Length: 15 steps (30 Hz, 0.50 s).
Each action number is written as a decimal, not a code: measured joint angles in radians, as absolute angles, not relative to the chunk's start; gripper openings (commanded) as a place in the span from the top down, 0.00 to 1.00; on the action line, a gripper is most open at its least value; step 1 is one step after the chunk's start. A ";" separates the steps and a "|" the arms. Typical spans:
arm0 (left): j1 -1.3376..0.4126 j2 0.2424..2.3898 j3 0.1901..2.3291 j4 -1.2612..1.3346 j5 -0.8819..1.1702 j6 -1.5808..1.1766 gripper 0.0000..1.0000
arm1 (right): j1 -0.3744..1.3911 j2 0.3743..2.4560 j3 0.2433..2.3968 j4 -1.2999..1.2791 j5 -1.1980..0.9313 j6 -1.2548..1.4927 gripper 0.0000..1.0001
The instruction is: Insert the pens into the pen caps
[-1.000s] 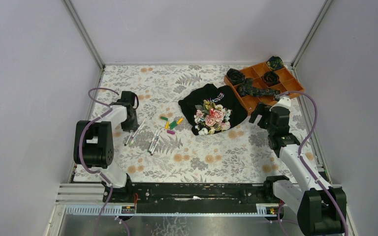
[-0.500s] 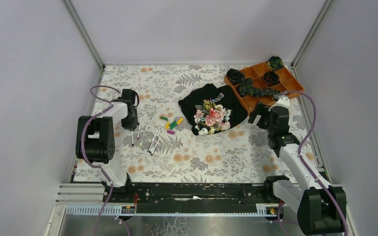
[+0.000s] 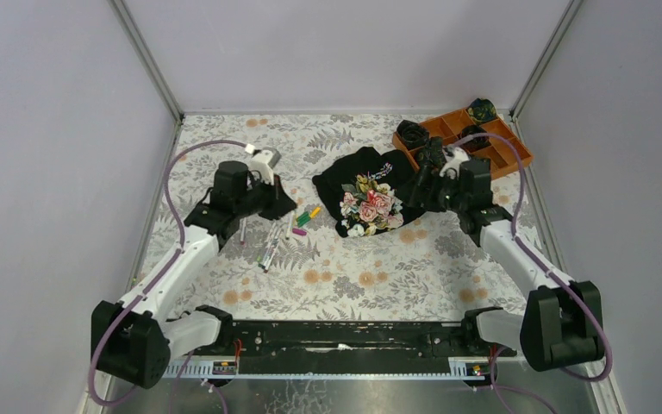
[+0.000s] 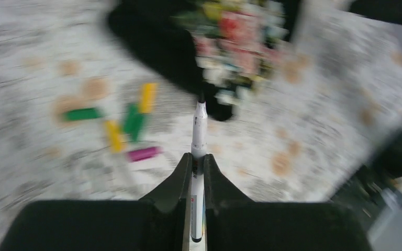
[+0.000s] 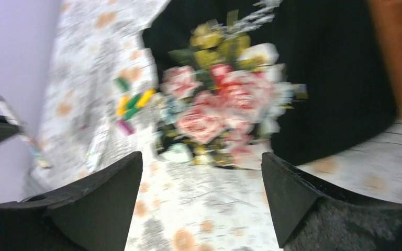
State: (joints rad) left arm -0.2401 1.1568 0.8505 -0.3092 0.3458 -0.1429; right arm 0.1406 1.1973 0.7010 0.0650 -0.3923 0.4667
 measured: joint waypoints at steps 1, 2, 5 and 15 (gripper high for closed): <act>-0.280 1.133 0.831 -0.271 0.410 -0.158 1.00 | 0.162 1.212 0.716 0.070 -0.425 0.492 0.11; -0.314 1.116 0.813 -0.236 0.466 -0.174 1.00 | 0.191 1.226 0.730 0.081 -0.463 0.524 0.11; -0.382 1.091 0.760 -0.152 0.581 -0.231 1.00 | 0.279 1.247 0.751 0.149 -0.549 0.638 0.13; -0.459 1.047 0.717 -0.035 0.713 -0.336 1.00 | 0.467 1.268 0.812 0.336 -0.655 0.879 0.29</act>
